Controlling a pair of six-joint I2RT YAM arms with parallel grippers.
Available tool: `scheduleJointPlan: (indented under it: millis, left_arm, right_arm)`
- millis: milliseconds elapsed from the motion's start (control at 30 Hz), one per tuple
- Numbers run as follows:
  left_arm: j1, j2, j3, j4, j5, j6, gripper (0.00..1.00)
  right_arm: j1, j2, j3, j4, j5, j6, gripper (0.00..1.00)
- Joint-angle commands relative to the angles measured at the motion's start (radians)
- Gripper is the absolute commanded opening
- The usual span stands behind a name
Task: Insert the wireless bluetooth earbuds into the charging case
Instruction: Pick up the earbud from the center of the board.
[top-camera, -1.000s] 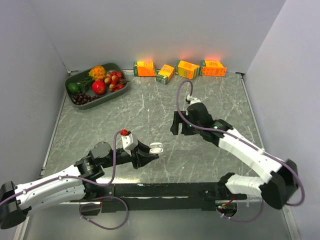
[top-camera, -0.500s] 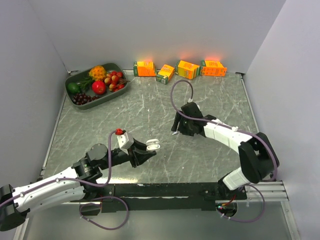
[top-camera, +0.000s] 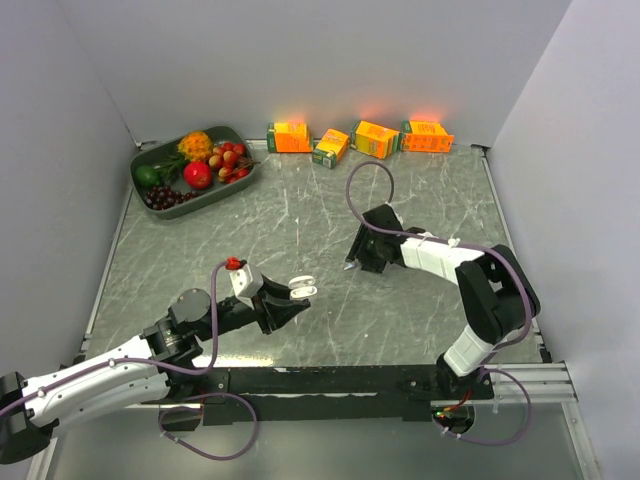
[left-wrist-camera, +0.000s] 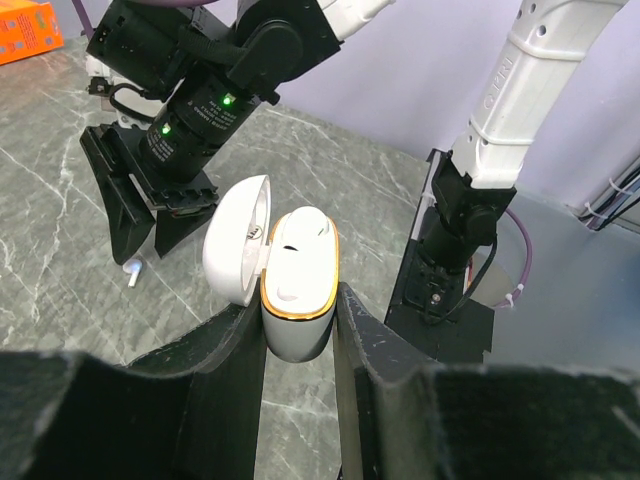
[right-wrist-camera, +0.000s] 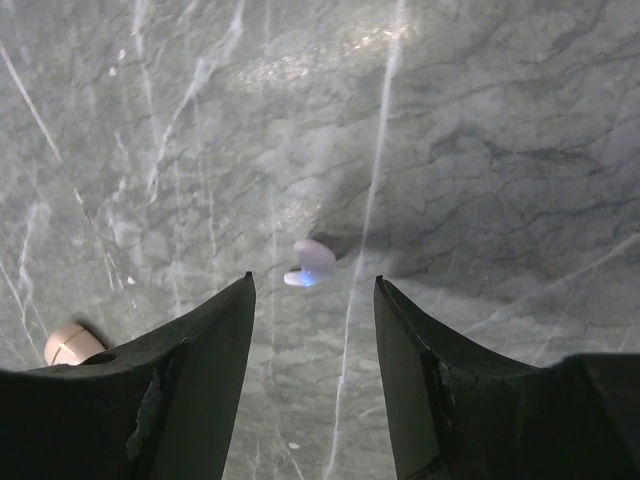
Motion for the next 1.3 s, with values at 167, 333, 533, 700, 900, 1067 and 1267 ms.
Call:
scheduleJointPlan:
  millis: [167, 333, 533, 700, 900, 1067, 1267]
  left_arm:
    - [-0.005, -0.003, 0.001, 0.03, -0.019, -0.008, 0.02]
    - [-0.005, -0.006, -0.002, 0.032, -0.02, -0.009, 0.01]
    - [-0.005, -0.003, -0.005, 0.038, -0.02, -0.011, 0.01]
    - [-0.007, -0.002, -0.005, 0.036, -0.02, -0.015, 0.01]
    - [-0.007, -0.009, -0.006, 0.035, -0.023, -0.017, 0.01]
    - [-0.008, -0.003, -0.005, 0.036, -0.022, -0.017, 0.01]
    - [-0.008, -0.002, -0.005, 0.033, -0.022, -0.019, 0.01]
  right_arm:
    - [-0.019, 0.046, 0.051, 0.032, -0.026, 0.061, 0.57]
    - [-0.019, 0.065, 0.05, 0.038, -0.031, 0.061, 0.55]
    - [-0.019, 0.074, 0.027, 0.05, -0.029, 0.061, 0.52]
    - [-0.019, 0.082, 0.024, 0.053, -0.029, 0.06, 0.47]
    - [-0.019, 0.094, 0.024, 0.051, -0.032, 0.052, 0.43]
    - [-0.019, 0.099, 0.021, 0.053, -0.035, 0.043, 0.38]
    - [-0.019, 0.099, 0.016, 0.055, -0.038, 0.037, 0.31]
